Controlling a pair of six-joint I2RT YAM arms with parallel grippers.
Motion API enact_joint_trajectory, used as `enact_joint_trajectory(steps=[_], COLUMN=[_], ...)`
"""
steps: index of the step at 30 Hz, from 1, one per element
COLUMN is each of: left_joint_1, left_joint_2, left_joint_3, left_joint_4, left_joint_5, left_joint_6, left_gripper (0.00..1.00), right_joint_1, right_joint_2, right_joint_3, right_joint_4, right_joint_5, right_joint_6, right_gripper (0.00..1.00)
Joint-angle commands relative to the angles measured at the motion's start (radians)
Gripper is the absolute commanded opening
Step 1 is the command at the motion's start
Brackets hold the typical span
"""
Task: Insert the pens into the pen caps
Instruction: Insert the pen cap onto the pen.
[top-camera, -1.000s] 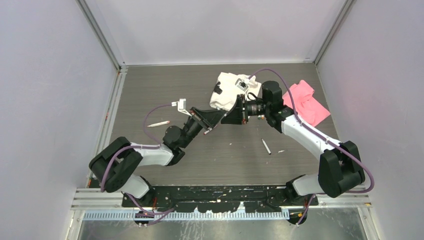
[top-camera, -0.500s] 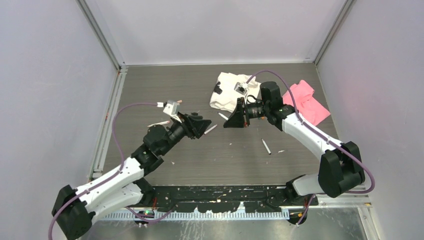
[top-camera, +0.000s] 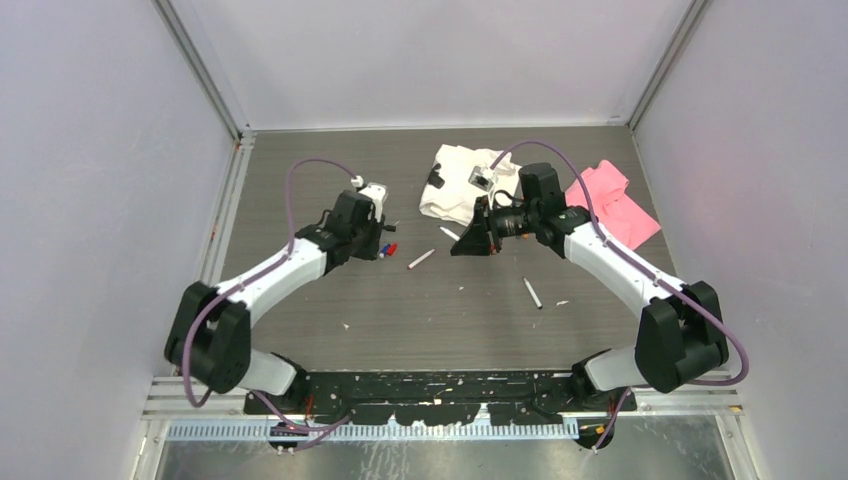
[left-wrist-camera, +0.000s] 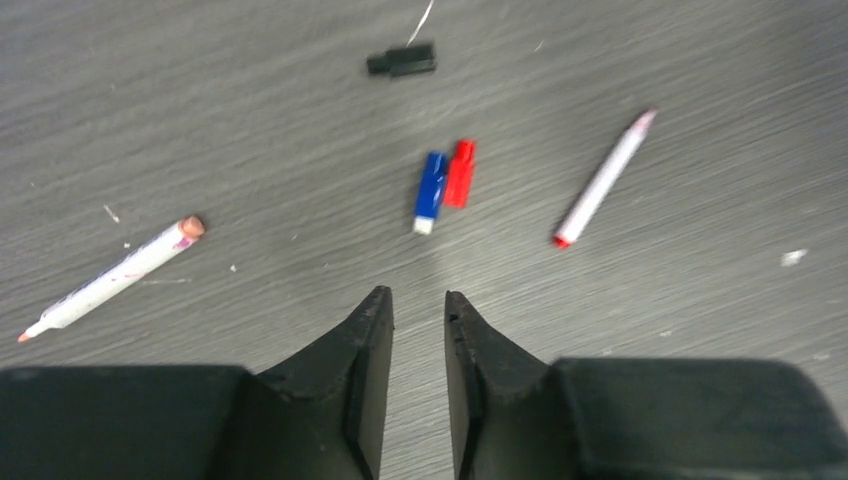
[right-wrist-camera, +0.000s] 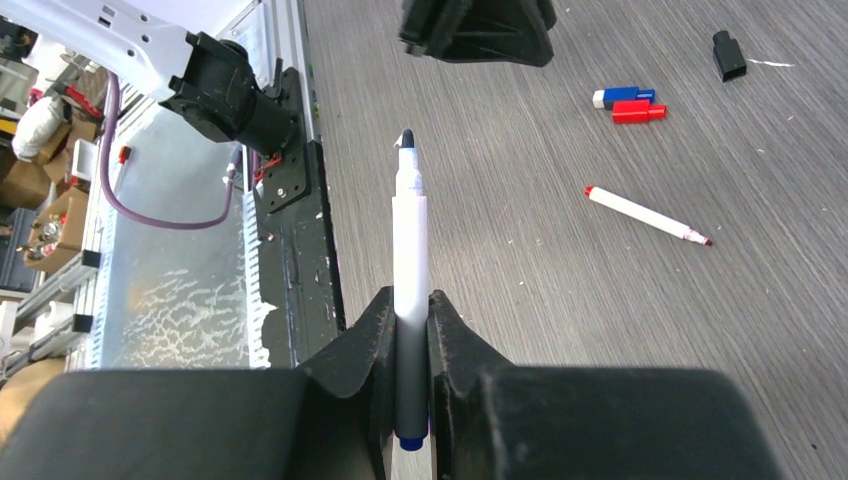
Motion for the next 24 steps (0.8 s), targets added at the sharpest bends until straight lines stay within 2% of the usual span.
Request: enact_joint_trajectory(steps=[1, 7, 12, 24], left_joint_1=[0.015, 0.036, 0.049, 0.088], left_joint_2=[0.145, 0.327, 0.414, 0.449], left_joint_3=[0.136, 0.259, 0.314, 0.306], left_joint_4=[-0.114, -0.106, -0.118, -0.087], left_joint_5=[-0.021, 0.062, 0.065, 0.164], left_joint_6=[0.124, 0.166, 0.182, 0.176], left_gripper=[0.32, 0.35, 0.37, 0.34], right_joint_1=[-0.005, -0.005, -0.005, -0.006], right_joint_2=[0.012, 0.013, 0.018, 0.039], right_joint_3=[0.05, 0.056, 0.061, 0.07], right_joint_4=[-0.011, -0.022, -0.034, -0.055], right_joint_5=[0.006, 0.0, -0.005, -0.011], right_joint_6=[-0.025, -0.03, -0.039, -0.054], right_gripper=[0.01, 0.01, 0.01, 0.01])
